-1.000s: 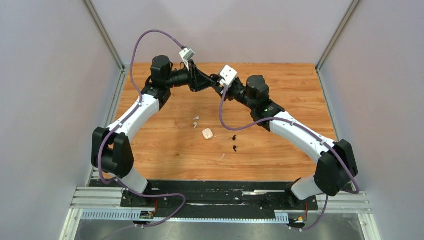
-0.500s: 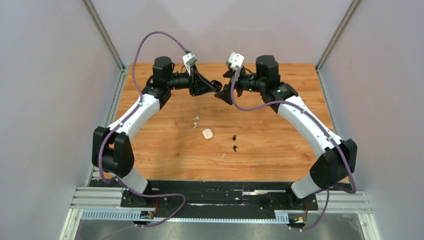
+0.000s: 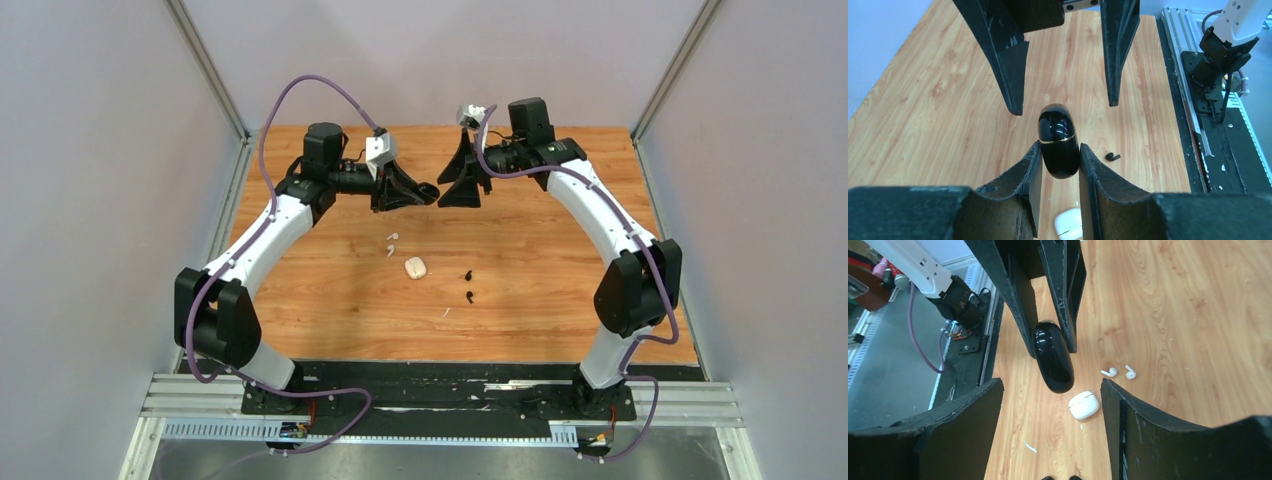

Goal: Insert the wireless bluetooth earbuds into the charging case
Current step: Open the charging case.

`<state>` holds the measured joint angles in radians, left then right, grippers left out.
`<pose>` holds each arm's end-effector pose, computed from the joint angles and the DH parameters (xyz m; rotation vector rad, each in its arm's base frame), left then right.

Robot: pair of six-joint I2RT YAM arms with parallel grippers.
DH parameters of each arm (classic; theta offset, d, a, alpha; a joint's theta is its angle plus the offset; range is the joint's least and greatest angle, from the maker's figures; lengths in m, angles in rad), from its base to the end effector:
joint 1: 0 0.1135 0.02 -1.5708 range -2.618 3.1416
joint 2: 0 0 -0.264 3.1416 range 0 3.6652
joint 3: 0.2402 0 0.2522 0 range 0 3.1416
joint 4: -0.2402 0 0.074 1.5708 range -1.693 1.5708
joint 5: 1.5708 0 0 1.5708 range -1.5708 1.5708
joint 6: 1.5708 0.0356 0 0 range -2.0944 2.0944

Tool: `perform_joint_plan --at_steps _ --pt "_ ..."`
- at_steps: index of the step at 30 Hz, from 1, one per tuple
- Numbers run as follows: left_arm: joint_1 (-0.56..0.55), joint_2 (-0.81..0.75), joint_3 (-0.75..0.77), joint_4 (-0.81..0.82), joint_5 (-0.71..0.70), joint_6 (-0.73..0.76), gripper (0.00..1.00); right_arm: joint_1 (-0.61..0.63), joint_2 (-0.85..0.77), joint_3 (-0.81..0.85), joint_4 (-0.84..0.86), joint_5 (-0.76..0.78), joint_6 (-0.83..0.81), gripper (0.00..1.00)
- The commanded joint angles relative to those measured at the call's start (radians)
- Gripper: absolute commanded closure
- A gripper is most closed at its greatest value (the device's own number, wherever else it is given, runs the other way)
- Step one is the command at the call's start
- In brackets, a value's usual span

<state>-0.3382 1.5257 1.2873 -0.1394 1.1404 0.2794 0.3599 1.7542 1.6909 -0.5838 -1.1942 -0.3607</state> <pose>0.3127 -0.1443 0.3449 1.2323 1.4066 -1.1332 0.3495 0.1669 0.3649 -1.2719 1.5518 1.2918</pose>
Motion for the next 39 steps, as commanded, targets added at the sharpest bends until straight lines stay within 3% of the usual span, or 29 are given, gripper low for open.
perform_joint_plan --at_steps 1,7,17,30,39 --pt "-0.003 -0.037 0.001 0.041 0.043 0.021 1.0 0.011 0.007 0.038 -0.052 -0.09 -0.086 0.3" --pt "-0.004 -0.027 0.01 0.05 0.055 0.011 1.0 0.013 0.017 0.033 -0.051 -0.081 -0.089 0.45" --pt "-0.006 -0.016 0.011 0.09 0.056 -0.04 1.0 0.026 0.027 0.037 -0.031 -0.077 -0.079 0.58" --pt "-0.015 -0.025 0.026 0.021 0.064 0.012 1.0 -0.007 0.064 0.059 0.129 0.107 0.142 0.53" --pt "-0.016 -0.011 0.049 -0.055 0.049 0.052 1.0 -0.05 0.074 0.079 0.185 0.119 0.228 0.52"
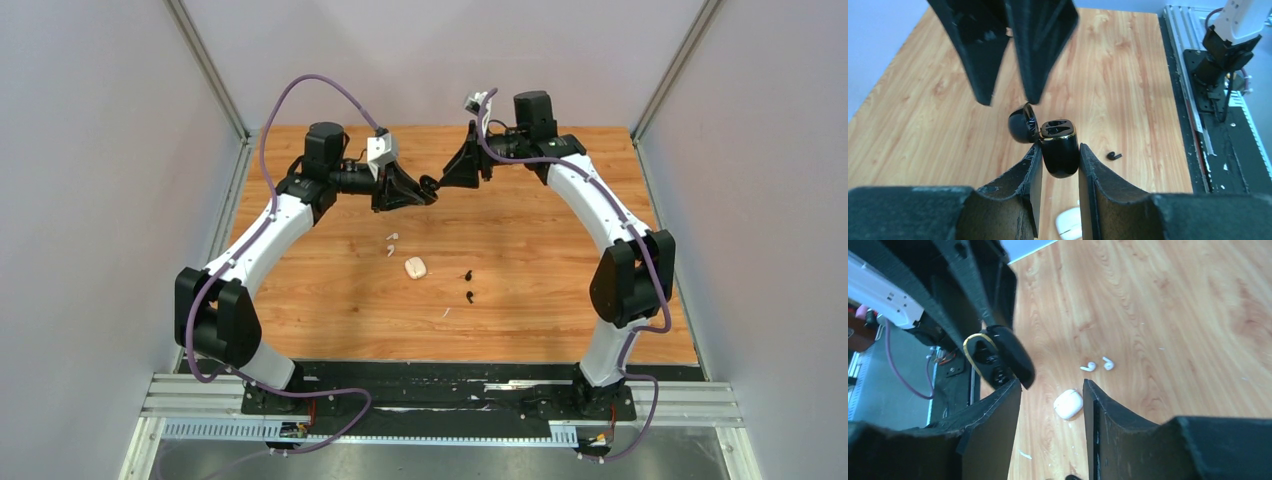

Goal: Insert the wireless bluetooth earbuds into the charging case
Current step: Open the charging case.

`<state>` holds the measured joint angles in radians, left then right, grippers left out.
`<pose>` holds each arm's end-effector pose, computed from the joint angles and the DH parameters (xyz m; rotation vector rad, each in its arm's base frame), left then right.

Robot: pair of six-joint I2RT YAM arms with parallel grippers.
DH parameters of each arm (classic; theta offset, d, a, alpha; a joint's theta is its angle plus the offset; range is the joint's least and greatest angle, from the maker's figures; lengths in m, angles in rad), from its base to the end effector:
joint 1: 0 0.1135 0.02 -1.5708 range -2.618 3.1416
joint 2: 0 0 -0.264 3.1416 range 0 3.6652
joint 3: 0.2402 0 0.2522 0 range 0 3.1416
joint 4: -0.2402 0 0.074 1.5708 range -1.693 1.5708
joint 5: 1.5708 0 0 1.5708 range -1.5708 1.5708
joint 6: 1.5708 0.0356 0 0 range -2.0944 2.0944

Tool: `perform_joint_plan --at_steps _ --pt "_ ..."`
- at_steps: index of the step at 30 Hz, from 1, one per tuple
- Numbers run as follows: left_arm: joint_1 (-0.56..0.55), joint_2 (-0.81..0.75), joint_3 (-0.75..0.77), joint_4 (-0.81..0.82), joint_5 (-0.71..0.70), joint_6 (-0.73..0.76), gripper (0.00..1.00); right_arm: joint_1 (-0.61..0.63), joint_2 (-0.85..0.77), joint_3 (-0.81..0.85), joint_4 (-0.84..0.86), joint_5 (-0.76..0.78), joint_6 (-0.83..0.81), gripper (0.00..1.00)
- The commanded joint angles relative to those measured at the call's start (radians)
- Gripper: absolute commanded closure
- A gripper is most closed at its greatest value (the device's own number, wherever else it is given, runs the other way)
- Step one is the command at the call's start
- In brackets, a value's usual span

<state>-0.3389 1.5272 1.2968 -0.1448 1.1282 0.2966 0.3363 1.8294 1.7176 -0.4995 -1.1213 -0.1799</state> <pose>0.3135 -0.1446 0.3470 1.2374 1.3980 -1.1093 0.3773 0.1659 0.3497 -1.1099 1.7170 1.2954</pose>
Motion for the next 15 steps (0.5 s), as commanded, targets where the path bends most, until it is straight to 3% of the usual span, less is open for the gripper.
perform_joint_plan --at_steps 1,5,10,15 --pt "-0.015 -0.013 0.037 -0.049 0.058 0.037 1.0 -0.027 -0.002 0.051 0.103 0.044 0.049 0.52" --pt "-0.015 -0.014 0.032 -0.035 0.042 0.025 1.0 -0.027 -0.008 0.034 0.109 0.019 0.051 0.52" --pt "-0.015 -0.011 0.006 0.08 0.012 -0.127 1.0 -0.028 -0.026 0.016 0.122 -0.02 0.063 0.5" --pt "-0.015 0.003 -0.002 0.097 -0.001 -0.179 1.0 -0.044 -0.063 0.0 0.143 -0.047 0.089 0.44"
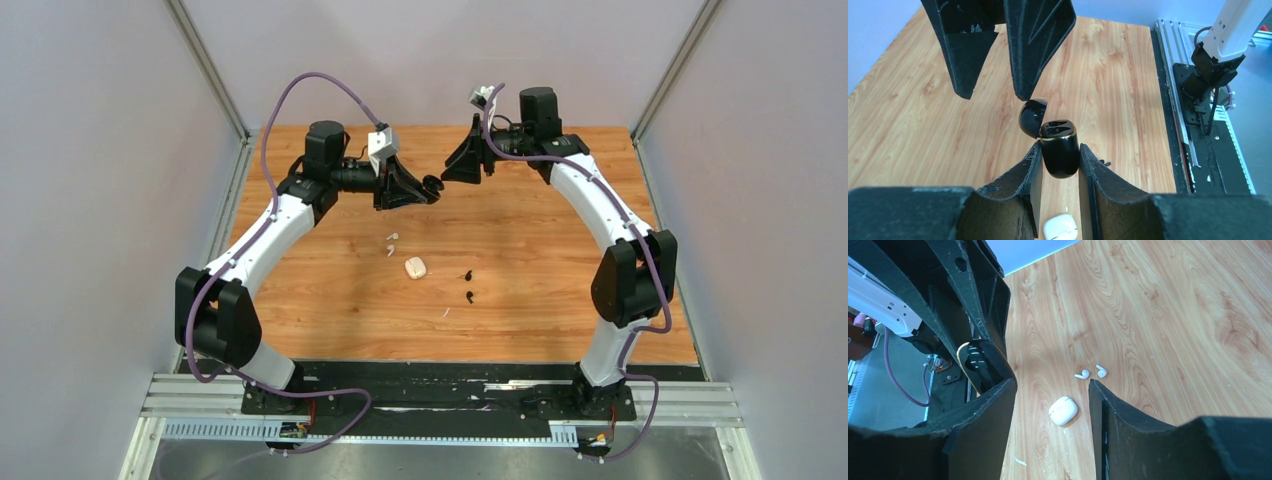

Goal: Insert the wireless bluetooth earbuds into the charging case
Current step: Open the charging case, then adjust the charging case.

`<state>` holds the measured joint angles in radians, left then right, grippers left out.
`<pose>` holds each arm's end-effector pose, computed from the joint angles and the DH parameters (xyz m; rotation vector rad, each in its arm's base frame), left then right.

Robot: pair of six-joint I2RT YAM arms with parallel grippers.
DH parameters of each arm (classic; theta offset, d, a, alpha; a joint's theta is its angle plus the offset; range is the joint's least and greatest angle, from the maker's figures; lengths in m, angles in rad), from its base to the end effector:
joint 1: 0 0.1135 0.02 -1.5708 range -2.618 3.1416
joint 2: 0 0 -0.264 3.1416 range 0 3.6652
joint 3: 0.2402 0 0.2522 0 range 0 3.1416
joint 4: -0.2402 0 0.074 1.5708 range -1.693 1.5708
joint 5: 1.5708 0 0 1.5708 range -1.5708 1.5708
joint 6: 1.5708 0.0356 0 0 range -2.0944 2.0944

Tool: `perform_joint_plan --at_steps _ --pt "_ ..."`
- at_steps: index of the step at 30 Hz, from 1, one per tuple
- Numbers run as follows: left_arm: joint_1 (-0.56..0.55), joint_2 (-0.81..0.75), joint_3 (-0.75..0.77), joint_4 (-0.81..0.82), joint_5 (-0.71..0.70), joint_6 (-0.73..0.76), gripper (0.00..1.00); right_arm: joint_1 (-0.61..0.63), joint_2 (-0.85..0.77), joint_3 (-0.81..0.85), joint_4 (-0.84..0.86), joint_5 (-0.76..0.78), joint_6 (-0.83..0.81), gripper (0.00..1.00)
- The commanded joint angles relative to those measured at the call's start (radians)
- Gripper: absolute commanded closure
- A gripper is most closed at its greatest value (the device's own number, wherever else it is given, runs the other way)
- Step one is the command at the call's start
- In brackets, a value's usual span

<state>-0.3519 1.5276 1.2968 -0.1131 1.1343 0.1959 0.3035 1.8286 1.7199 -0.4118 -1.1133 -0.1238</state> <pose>0.3124 -0.1491 0.3496 1.1975 1.4349 -1.1765 0.3867 0.1546 0.3572 -1.0573 1.6875 1.2584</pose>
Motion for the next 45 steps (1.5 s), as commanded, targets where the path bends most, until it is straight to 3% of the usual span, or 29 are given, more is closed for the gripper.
perform_joint_plan --at_steps 1,12,20,24,30,45 --pt "-0.002 0.003 -0.005 0.069 -0.008 -0.092 1.0 -0.012 -0.069 -0.008 0.058 -0.068 0.032 0.43" --pt "-0.002 0.018 -0.017 0.167 -0.01 -0.213 1.0 -0.012 -0.075 -0.054 0.083 -0.166 0.049 0.38" --pt "-0.002 0.019 -0.021 0.229 -0.011 -0.289 1.0 0.001 -0.08 -0.089 0.081 -0.146 0.019 0.38" --pt "-0.002 0.016 -0.014 0.232 0.007 -0.292 1.0 0.006 -0.078 -0.09 0.073 -0.063 -0.007 0.43" --pt "-0.002 0.015 0.001 0.175 0.022 -0.239 1.0 0.001 -0.049 -0.046 0.074 -0.057 0.01 0.53" --pt "-0.002 0.029 0.004 0.202 0.015 -0.25 1.0 0.024 -0.051 -0.089 0.075 -0.146 0.008 0.59"
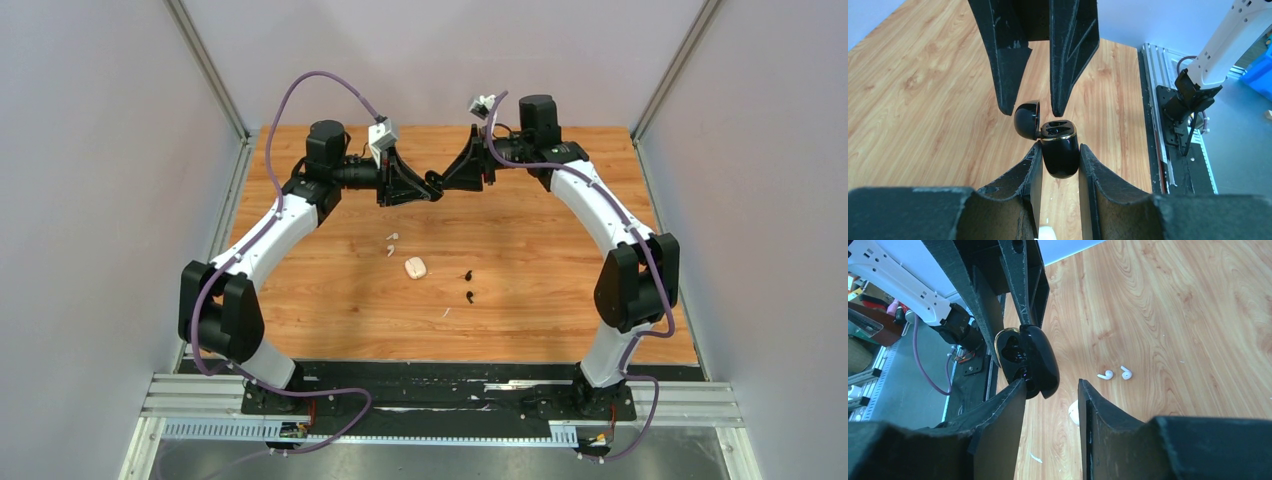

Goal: Insert the wireless bluetooth earbuds into the charging case
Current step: Adjust the charging case.

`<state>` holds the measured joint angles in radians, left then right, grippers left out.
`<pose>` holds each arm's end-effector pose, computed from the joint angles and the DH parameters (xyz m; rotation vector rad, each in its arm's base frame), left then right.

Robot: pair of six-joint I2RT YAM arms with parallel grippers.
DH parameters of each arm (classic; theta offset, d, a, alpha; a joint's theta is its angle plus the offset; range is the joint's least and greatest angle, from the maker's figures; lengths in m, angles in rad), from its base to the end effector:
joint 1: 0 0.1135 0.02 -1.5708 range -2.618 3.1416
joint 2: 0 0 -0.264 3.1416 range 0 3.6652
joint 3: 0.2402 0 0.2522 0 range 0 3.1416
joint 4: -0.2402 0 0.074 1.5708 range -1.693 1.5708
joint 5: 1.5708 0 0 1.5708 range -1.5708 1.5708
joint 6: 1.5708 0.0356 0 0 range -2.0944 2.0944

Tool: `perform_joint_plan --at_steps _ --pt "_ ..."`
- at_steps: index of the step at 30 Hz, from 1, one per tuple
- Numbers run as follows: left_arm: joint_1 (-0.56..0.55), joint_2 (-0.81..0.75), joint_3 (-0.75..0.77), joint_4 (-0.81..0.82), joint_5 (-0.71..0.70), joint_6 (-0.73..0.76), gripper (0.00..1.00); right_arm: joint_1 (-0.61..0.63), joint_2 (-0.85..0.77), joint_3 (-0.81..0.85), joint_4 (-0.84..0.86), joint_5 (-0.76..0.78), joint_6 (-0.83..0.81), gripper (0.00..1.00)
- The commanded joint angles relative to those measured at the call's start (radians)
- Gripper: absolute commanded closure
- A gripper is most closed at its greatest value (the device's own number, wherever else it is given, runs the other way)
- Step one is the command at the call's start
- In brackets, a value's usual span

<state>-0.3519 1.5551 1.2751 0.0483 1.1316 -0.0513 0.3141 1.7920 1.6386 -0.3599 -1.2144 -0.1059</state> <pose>0.3218 -0.1525 0.3470 1.0685 1.5092 -1.2898 0.3744 0.1567 0.3505 -1.1063 1.6325 1.3735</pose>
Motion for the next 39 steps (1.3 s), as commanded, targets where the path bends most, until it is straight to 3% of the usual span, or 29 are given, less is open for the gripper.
perform_joint_plan --at_steps 1,7,11,22,31,33,36,39 --pt "-0.002 0.002 0.025 0.042 0.017 -0.006 1.0 0.014 -0.013 -0.007 0.024 -0.045 -0.011 0.59" --pt "-0.002 0.001 0.016 0.067 0.011 -0.021 1.0 0.018 -0.006 -0.004 0.024 -0.048 -0.011 0.63" --pt "-0.002 -0.001 0.01 0.074 0.007 -0.024 1.0 0.019 -0.003 -0.006 0.023 -0.056 -0.01 0.72" --pt "-0.002 -0.008 0.003 0.076 0.008 -0.022 1.0 0.007 -0.006 0.018 0.018 -0.022 -0.028 0.59" --pt "-0.003 -0.007 0.004 0.099 0.004 -0.032 1.0 0.014 -0.007 -0.023 0.01 -0.048 -0.032 0.63" --pt "-0.002 -0.009 0.002 0.1 0.004 -0.034 1.0 0.016 -0.007 -0.024 0.01 -0.053 -0.032 0.68" --pt "-0.002 -0.012 -0.007 0.112 0.001 -0.043 1.0 0.02 -0.005 -0.021 0.009 -0.062 -0.037 0.87" --pt "-0.002 -0.01 -0.009 0.117 -0.012 -0.048 1.0 0.023 -0.007 -0.019 0.009 -0.061 -0.042 0.99"
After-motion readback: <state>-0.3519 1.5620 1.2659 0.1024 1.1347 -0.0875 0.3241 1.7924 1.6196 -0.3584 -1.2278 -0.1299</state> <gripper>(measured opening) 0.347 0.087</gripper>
